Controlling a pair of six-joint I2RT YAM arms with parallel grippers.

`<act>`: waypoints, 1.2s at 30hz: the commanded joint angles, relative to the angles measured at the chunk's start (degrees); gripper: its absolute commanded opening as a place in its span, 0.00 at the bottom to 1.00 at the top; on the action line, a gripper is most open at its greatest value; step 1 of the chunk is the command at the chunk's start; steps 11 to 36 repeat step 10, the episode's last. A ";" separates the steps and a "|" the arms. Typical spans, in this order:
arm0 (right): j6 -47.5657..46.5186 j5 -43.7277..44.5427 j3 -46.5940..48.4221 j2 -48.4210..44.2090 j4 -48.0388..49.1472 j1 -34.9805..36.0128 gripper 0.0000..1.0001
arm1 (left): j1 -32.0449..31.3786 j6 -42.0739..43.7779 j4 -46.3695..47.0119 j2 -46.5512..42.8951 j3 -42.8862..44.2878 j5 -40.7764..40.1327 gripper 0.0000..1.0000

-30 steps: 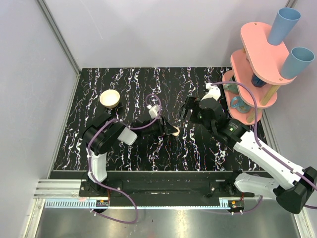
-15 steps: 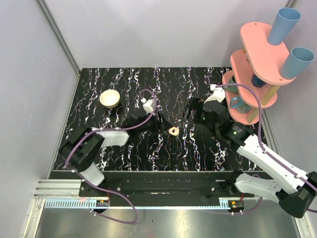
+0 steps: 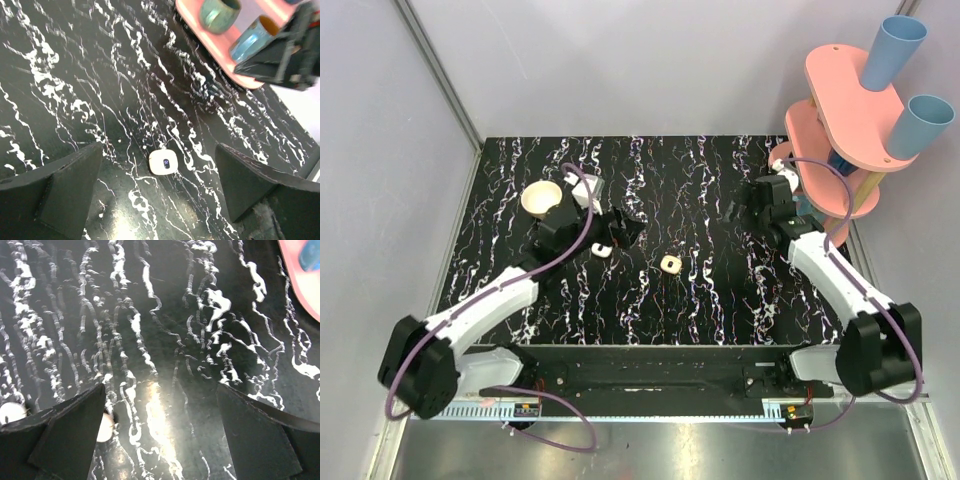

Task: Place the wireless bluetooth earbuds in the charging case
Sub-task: Reset both arms

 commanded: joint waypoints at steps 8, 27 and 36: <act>-7.22 2.30 -7.73 1.81 16.00 -6.73 1.00 | -4.28 4.94 -4.65 -16.48 2.07 -23.62 0.99; -9.42 5.47 -9.59 1.37 20.32 -6.82 1.00 | -5.78 7.13 -6.32 -16.65 3.04 -31.02 0.99; -9.42 5.47 -9.59 1.37 20.32 -6.82 1.00 | -5.78 7.13 -6.32 -16.65 3.04 -31.02 0.99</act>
